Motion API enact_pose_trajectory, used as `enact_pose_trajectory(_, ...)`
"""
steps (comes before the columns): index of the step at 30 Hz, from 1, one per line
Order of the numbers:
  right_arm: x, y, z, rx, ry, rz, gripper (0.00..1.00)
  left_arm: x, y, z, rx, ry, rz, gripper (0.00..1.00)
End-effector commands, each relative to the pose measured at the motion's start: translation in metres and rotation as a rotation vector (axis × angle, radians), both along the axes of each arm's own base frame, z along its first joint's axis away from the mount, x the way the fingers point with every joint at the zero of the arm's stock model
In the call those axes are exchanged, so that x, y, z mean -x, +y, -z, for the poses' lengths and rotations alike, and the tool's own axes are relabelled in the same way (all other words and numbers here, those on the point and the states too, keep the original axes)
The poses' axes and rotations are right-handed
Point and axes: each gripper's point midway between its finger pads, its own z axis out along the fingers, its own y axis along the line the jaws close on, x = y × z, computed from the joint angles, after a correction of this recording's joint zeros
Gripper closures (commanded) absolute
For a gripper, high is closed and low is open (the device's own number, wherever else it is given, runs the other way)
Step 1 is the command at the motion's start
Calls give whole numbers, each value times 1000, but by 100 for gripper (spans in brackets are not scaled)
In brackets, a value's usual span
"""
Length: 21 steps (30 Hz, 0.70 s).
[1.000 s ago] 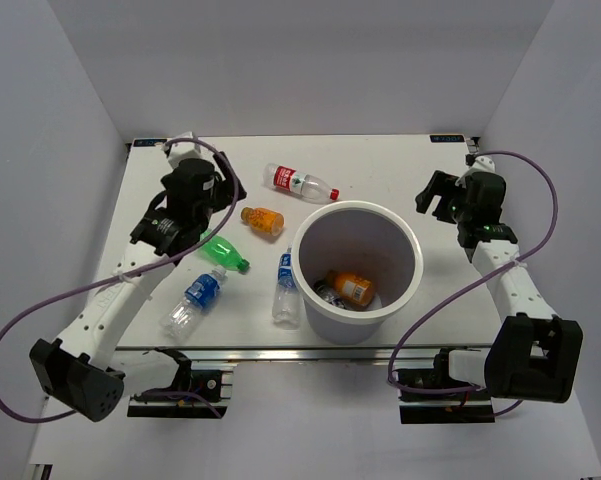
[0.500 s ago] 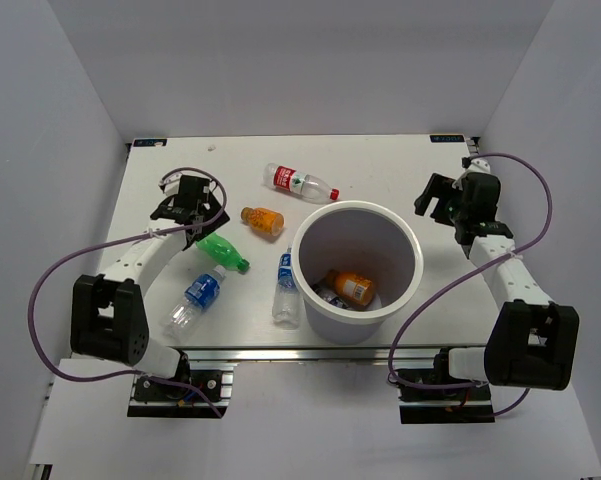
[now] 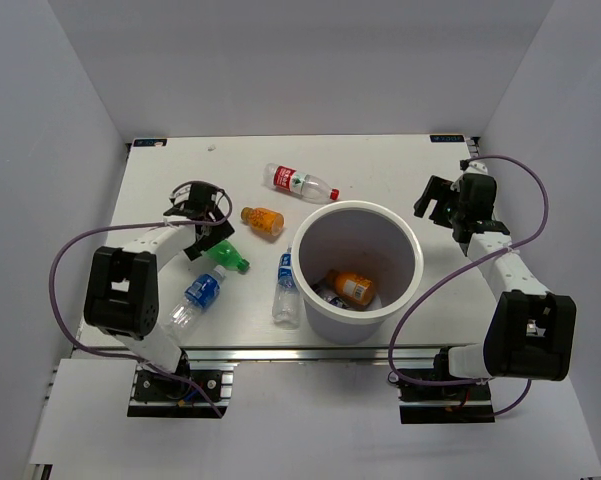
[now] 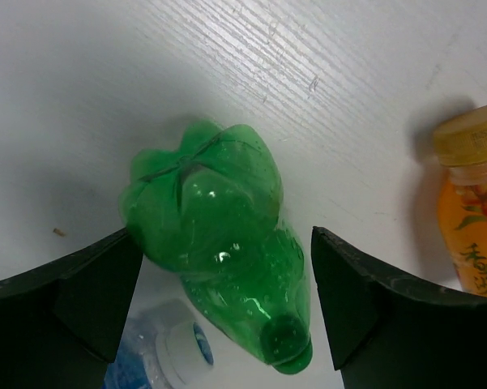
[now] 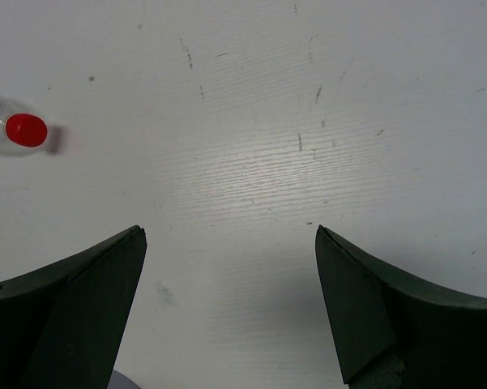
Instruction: Put the plastic bottles in the bin
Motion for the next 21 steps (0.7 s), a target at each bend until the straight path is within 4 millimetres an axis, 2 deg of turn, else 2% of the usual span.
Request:
enact_pose_trajectory(1,-6,-6,-18,12,-62,29,11,-7,-6,5,34,-2,13,8)
enact_pose_trajectory(5,-7,-5,-18,6,-65,26,11,-14,-13,1,65,-26,38,35)
enact_pose_trajectory(6,-6,-5,-18,6,-63,26,11,-17,-14,-3,68,-39,40,46)
enact_pose_trajectory(10,-5,-4,-20,0,-65,22,11,-26,-13,-25,55,-79,42,62)
enact_pose_trajectory(12,-5,-4,-23,0,-77,21,11,-36,-14,-47,59,-132,49,66)
enact_pose_trajectory(14,-3,-2,-25,-1,-88,16,11,-43,-16,-63,66,-178,55,75)
enact_pose_trajectory(15,-3,-3,-27,-1,-92,14,11,-50,-18,-82,76,-231,63,79)
enact_pose_trajectory(17,-2,-2,-30,-5,-106,11,11,-58,-27,-106,110,-302,108,88)
enact_pose_trajectory(21,-1,3,-36,-12,-153,-15,11,-64,-51,-171,201,-482,243,100)
